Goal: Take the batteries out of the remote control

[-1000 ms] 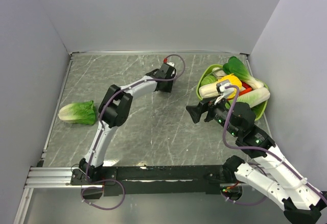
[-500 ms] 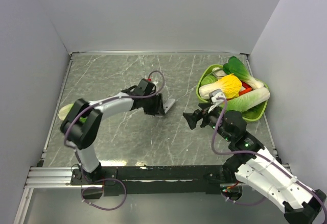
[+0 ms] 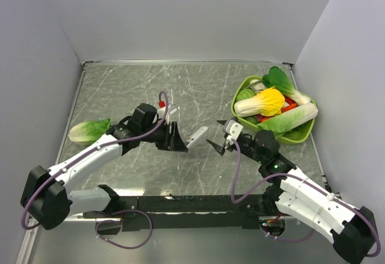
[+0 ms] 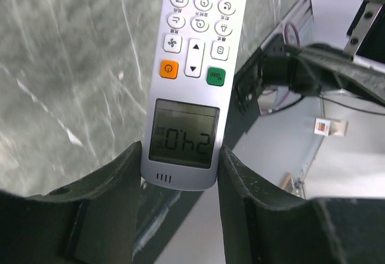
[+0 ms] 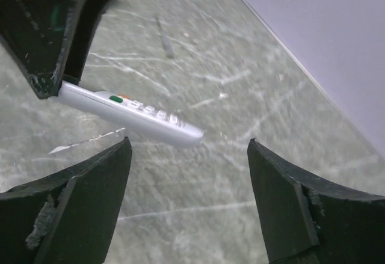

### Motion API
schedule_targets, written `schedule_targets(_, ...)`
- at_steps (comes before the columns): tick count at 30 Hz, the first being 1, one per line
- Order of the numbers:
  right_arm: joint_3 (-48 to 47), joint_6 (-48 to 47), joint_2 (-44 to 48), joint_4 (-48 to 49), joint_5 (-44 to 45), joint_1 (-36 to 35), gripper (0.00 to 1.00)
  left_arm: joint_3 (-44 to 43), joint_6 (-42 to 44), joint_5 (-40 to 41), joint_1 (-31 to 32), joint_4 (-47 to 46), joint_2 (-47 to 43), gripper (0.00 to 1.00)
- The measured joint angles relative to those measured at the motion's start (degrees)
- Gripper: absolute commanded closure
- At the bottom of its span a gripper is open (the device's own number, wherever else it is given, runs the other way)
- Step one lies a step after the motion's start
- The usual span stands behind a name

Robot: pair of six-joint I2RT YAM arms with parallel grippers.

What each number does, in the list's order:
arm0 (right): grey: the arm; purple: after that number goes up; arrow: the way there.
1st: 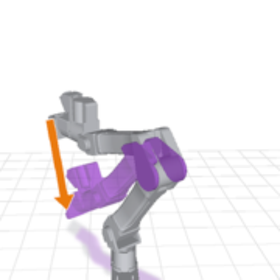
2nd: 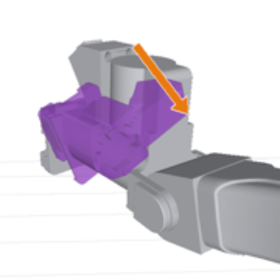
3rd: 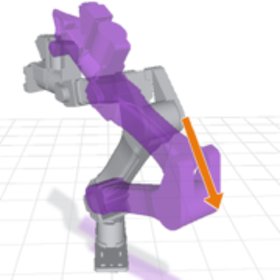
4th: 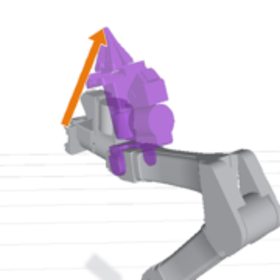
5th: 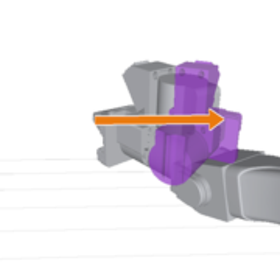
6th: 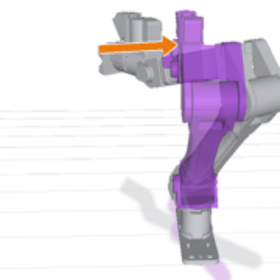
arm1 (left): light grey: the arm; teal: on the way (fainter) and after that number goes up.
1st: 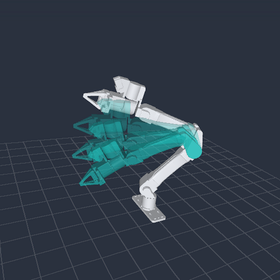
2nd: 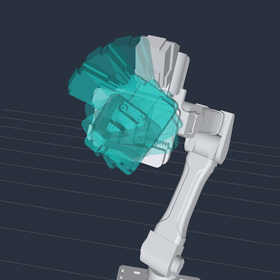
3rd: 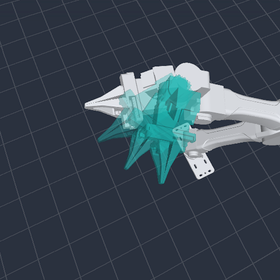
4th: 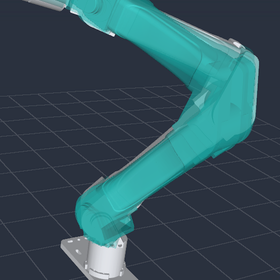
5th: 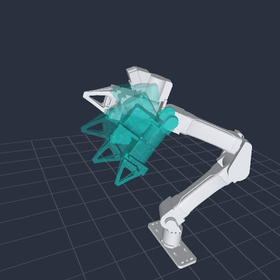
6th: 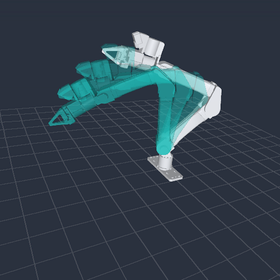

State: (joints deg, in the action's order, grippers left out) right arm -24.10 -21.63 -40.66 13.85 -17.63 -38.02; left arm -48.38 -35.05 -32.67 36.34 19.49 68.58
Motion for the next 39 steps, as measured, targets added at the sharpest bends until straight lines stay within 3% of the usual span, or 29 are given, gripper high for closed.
schedule_targets(6,2.3,-7.2,0.0,2.2,-7.6,-0.9,0.14,2.1,-0.8,-2.4,0.0,3.0,-5.0,0.99)
schedule_targets(8,2.6,-9.0,0.3,2.1,-8.5,-2.0,0.01,2.1,-0.9,-3.8,0.0,3.1,-5.9,0.99)
schedule_targets(13,3.0,-11.4,0.9,2.9,-9.6,-3.2,0.02,2.8,-1.2,-6.1,0.0,3.1,-6.5,0.99)
schedule_targets(28,0.3,-20.5,-7.2,-5.2,-11.6,-8.4,0.13,5.3,-0.3,-9.1,0.0,3.4,-4.5,0.99)
schedule_targets(32,-0.3,-22.0,-9.5,-6.3,-11.1,-9.9,0.28,5.3,0.2,-9.3,0.0,4.3,-3.1,0.99)
schedule_targets(33,-0.3,-22.1,-9.7,-6.7,-11.1,-10.2,0.37,5.3,0.3,-9.4,0.0,4.3,-3.0,0.99)
schedule_targets(34,-0.4,-22.3,-9.8,-6.9,-11.2,-10.3,0.39,5.3,0.3,-9.6,0.0,4.4,-3.0,0.99)
schedule_targets(39,-2.7,-22.8,-11.0,-8.8,-11.8,-10.5,0.41,5.3,0.6,-10.2,0.0,4.3,-2.5,0.99)
